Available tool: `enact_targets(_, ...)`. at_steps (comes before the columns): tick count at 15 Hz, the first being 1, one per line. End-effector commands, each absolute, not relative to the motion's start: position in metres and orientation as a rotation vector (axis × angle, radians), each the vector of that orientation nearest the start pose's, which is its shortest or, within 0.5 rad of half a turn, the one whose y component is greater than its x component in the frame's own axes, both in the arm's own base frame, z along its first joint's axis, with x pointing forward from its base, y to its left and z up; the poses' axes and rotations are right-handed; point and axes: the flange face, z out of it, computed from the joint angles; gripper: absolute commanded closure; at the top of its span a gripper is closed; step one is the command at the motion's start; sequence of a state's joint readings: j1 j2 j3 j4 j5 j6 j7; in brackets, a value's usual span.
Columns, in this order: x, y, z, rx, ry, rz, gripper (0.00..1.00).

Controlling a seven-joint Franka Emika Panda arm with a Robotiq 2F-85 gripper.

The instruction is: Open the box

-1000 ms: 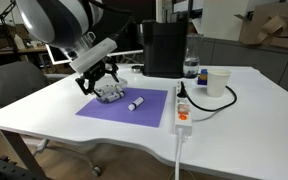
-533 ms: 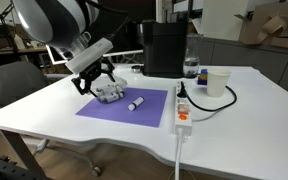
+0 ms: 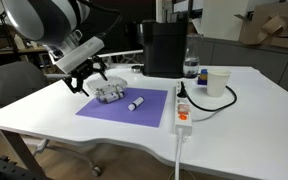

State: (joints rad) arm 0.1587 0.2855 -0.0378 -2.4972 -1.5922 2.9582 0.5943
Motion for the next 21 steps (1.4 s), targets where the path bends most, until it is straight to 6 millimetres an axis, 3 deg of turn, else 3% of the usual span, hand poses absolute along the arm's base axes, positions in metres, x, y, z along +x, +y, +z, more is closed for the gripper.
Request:
enact_targets(1,0.406,0.117,0.179,-2.98,-1.74,-0.484,0.0)
enact_targets(21,0.424,0.08,0.165,-3.136,-1.594,-0.406,0.0)
